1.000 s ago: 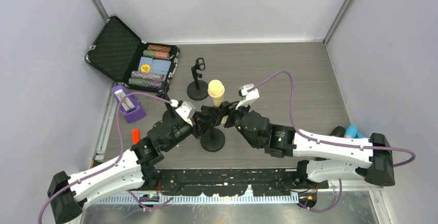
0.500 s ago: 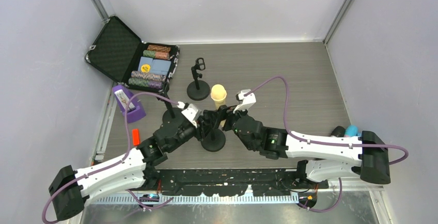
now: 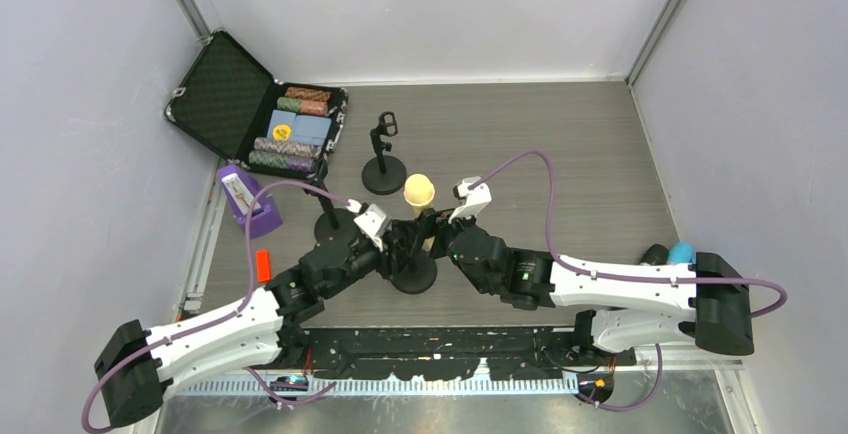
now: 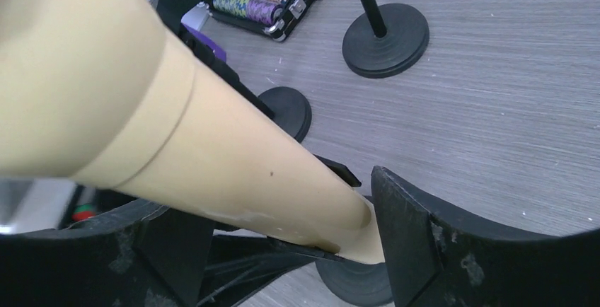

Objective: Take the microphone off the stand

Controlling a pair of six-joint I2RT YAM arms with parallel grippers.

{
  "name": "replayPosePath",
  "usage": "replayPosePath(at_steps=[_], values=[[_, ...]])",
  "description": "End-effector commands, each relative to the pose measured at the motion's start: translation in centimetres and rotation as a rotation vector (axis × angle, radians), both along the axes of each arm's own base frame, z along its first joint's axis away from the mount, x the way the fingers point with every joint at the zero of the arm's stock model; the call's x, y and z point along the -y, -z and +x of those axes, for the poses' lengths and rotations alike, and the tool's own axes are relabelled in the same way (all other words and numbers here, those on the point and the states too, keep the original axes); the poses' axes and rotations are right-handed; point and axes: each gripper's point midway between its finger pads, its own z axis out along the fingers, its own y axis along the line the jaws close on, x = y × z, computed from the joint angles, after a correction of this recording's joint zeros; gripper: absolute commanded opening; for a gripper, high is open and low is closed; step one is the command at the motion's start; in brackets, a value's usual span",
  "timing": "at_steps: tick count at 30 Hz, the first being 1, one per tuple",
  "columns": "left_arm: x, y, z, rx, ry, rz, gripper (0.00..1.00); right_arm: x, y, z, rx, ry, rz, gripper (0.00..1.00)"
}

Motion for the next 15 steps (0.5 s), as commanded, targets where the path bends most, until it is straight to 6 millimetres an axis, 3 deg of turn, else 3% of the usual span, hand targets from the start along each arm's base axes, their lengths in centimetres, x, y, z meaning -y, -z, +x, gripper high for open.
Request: replayPosePath(at_steps=[1, 4, 15], values=[[-0.3, 3.7, -2.7, -0.18, 0.061, 0.08, 0.44, 1.3, 4.3, -1.3, -0.066, -0.066, -0.204, 0.84], [-0.4, 3.1, -2.7, -0.173, 0.058, 0.071, 0.52, 1.4, 2.7, -1.1, -0.066, -0.069, -0.174, 0.88], [-1.1, 0.8, -2.9, -0.144, 0.051, 0.028, 0.64, 2.0, -2.1, -1.0, -0.034, -0.09, -0.03, 0.93]])
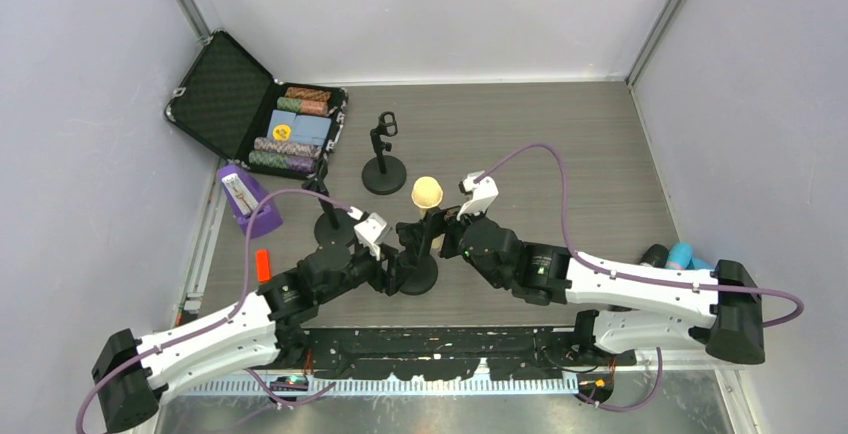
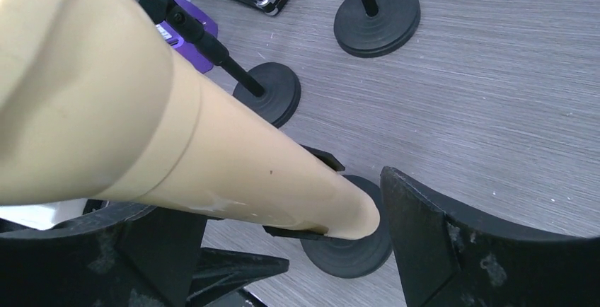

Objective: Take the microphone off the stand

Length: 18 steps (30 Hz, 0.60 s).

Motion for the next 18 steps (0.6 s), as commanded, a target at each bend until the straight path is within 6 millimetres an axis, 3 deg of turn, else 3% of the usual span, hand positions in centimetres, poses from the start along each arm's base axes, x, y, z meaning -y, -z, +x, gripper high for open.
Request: replayPosePath(at_steps=[1, 9, 18], values=[[0.3, -3.0, -0.2, 0.03, 0.009, -0.07, 0.65, 0.6, -2.0, -0.6, 0.009, -0.038, 0.029, 0.93], [-0.7, -5.2, -0.3, 0.066, -0.003, -0.077, 0.71, 0.1, -3.9, -1.4, 0.034, -0.109, 0.058, 0.9], [-1.8, -8.6, 0.1, 0.176, -0.007, -0.042, 0.9, 0.1, -5.3, -0.7, 0.098, -0.102, 0.033, 0.83]])
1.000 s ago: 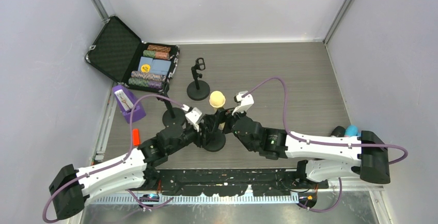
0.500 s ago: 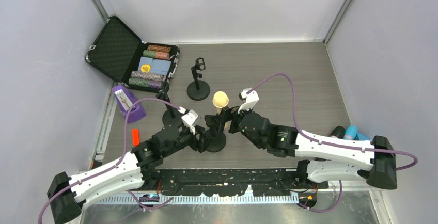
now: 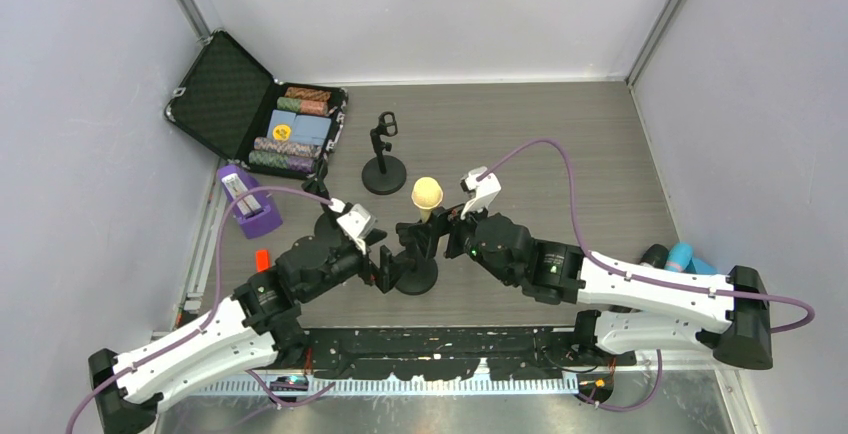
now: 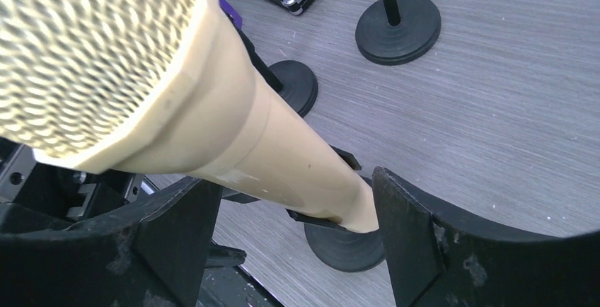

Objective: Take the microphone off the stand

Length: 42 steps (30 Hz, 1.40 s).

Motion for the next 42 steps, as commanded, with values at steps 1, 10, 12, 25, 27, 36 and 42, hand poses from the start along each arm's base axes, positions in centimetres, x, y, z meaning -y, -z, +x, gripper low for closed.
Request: replayPosePath(at_steps=[1, 10, 12, 25, 27, 36, 42], values=[[-0.7, -2.9, 0.5, 0.092, -0.012, 0.024, 0.92, -0.3, -3.7, 0.6, 0.077, 0.0, 0.042, 0.83], [-0.7, -5.1, 1.4, 0.248, 0.012, 0.079, 1.0, -0.9, -4.8, 0.5, 0.107, -0.039, 0.012, 0.82], [-0.2, -5.2, 1.3, 0.294, 0.051, 0.102, 1.0, -1.1, -4.8, 0.4, 0.102, -0.05, 0.015, 0.82], [1.2, -5.3, 1.4, 0.498, 0.155, 0.15, 0.89, -1.4, -4.3, 0.3, 0.09, -0.054, 0.008, 0.82], [1.1, -5.2, 1.7, 0.497, 0.139, 0.15, 0.81, -1.5, -4.2, 0.3, 0.087, -0.056, 0.008, 0.82], [1.5, -4.6, 1.9, 0.463, 0.136, 0.149, 0.72, -1.5, -4.2, 0.3, 0.086, -0.054, 0.007, 0.82], [2.1, -4.0, 2.0, 0.426, 0.146, 0.152, 0.74, -1.6, -3.9, 0.3, 0.084, -0.056, 0.001, 0.82]])
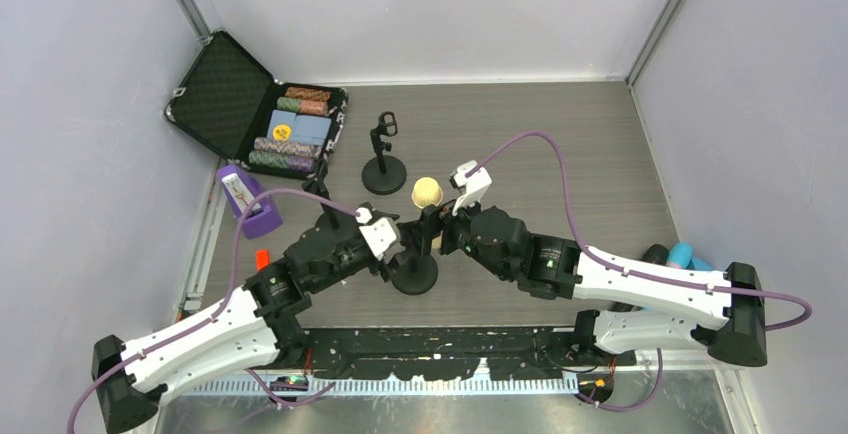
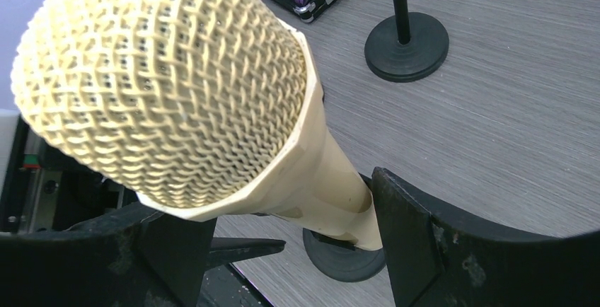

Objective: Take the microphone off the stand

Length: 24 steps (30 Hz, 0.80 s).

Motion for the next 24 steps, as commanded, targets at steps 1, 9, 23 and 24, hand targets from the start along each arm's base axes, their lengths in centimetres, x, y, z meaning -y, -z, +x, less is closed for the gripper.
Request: replayPosePath(at_steps=[1, 9, 23, 24], values=[[0.7, -1.2, 0.1, 0.006, 0.01, -0.052, 0.72, -0.4, -2.2, 0.2, 0.023, -0.003, 0.047, 0.82], [0.9, -1.0, 0.1, -0.008, 0.015, -0.044, 0.56, -0.4, -2.1, 0.3, 0.021, 0.002, 0.048, 0.82], [1.2, -0.1, -0.4, -0.044, 0.05, -0.003, 0.37, -0.2, -1.9, 2.2, 0.074, 0.093, -0.014, 0.75], [1.2, -0.1, -0.4, -0.046, 0.051, -0.001, 0.35, 0.0, -2.2, 2.3, 0.079, 0.107, -0.012, 0.73]])
